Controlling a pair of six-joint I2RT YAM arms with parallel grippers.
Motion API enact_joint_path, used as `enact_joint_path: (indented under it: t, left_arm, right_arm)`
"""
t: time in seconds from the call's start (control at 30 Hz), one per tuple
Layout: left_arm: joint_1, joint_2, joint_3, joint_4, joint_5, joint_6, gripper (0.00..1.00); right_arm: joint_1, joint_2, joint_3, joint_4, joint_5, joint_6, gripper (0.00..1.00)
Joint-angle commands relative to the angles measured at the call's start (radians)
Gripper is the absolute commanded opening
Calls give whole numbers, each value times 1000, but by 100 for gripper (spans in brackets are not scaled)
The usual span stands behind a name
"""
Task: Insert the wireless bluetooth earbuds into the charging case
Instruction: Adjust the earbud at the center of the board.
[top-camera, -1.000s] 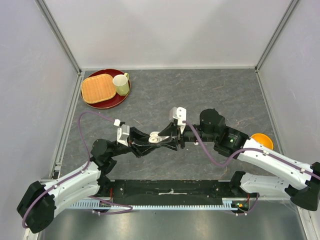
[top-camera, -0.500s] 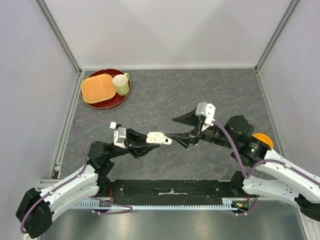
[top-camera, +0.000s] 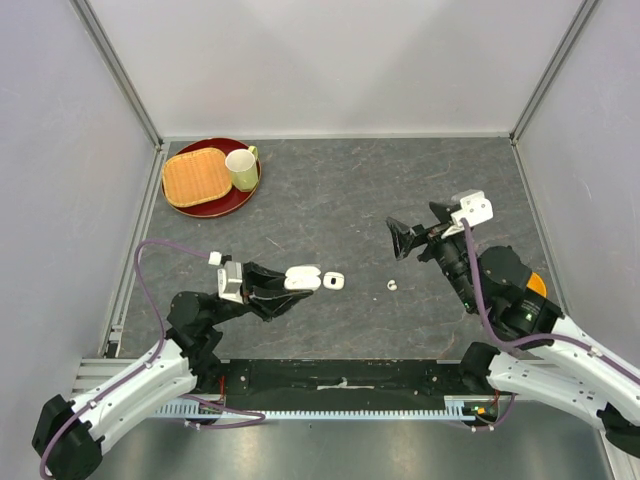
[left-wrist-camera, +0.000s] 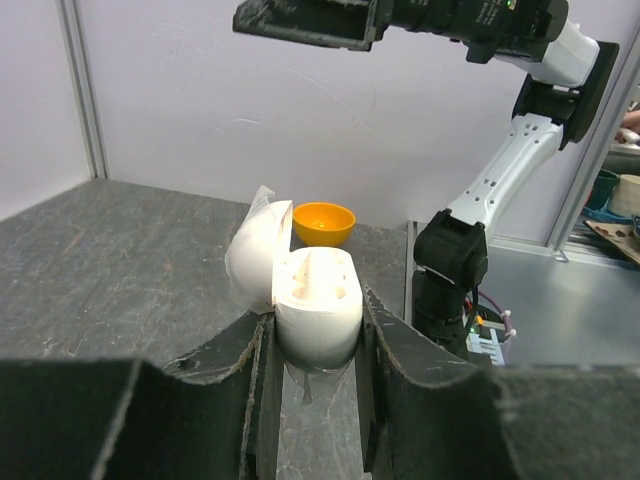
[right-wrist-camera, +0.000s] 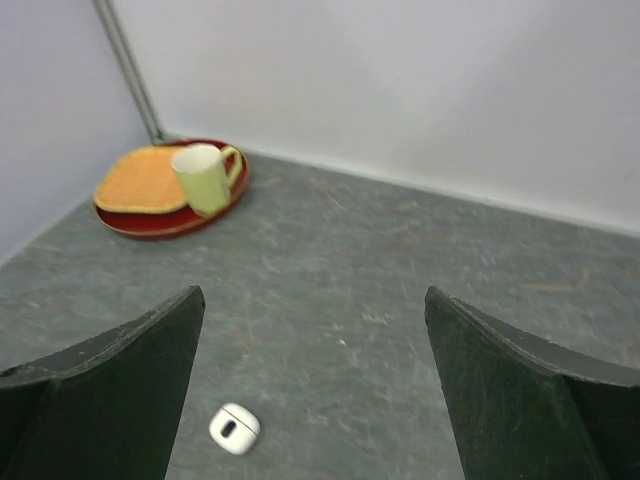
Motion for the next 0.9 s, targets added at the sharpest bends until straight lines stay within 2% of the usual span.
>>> enact_joint_path:
  t: [0.0,0.1,0.17,0.2,0.23,0.33,0.37,0.43,0.47,0.5,0.63,0.87]
  left_arm:
    - [-2,-15,15,-20,-18,41,2]
    - [-2,-24,15,-20,-18,32,2]
    - [0,-35,9,-25,-21,31,2]
    - [-2,-39,9,-28,-23,29,2]
    - [-2,-44,10,-37,-23,31,2]
    - [0,-59,20,-73,-26,44,2]
    - [-2,-64,21,-81,-29,50,2]
    - [-2,-73,26,-95,-32,63,2]
    - [-2,-73,27,-98,-35,66,2]
    - [0,-72,29,-97,-35,70,2]
    - [0,-62,38,-106,-34,72,2]
    - [0,-67,33,-109,-32,67,2]
  right_arm:
    - [-29,29,1,-121,119,52,98]
    - [-101,63,4,-171,59,91,98]
    - [-208,100,10,-202,-54,123,98]
    - [-306,115,13,-213,-96,138,98]
    - [-355,147,16,-219,-204,158,98]
    - [-544,228,22,-234,-370,218,98]
    - [-586,249,25,-236,-489,256,98]
    - [-711,342,33,-236,-634,281,98]
    - [-751,380,54,-251,-770,298,98]
    - [-816,420,66,-259,-820,324,98]
    - [-868,566,109,-302,-927,385,98]
    - [-868,539,53,-294,-901,321,98]
